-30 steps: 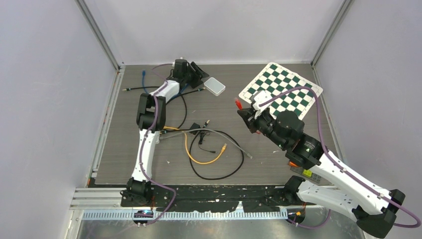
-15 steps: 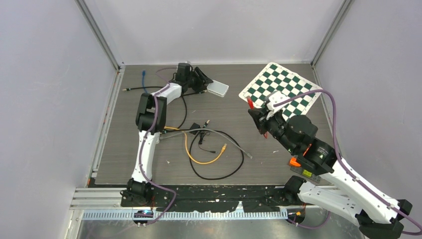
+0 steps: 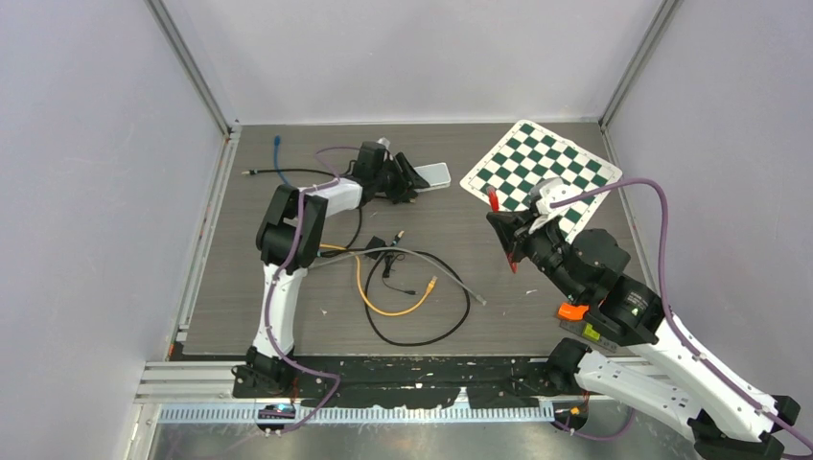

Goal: Insert the plug into the switch port
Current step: Move the switch port to the center of the board.

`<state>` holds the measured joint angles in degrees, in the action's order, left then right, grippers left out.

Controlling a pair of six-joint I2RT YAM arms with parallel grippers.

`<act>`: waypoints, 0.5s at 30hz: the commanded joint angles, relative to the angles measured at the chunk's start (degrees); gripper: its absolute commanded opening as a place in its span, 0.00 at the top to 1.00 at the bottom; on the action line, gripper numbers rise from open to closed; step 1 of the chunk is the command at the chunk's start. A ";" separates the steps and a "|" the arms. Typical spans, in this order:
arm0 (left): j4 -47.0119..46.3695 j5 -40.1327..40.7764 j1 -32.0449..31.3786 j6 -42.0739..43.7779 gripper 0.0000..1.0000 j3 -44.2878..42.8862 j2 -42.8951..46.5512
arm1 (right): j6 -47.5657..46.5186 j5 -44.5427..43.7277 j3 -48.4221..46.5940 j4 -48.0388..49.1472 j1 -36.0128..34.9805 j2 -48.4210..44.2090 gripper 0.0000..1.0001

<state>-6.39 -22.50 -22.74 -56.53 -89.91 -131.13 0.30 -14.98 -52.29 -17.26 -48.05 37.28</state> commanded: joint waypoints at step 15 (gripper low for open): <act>8.86 1.78 3.91 1.54 0.46 -29.62 -12.13 | 0.12 0.16 -2.14 -0.75 -0.23 -1.47 0.95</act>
<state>-2.61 -18.55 -19.88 -54.08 -110.63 -136.44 1.56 -14.31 -52.29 -18.98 -48.05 35.77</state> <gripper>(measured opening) 0.543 0.097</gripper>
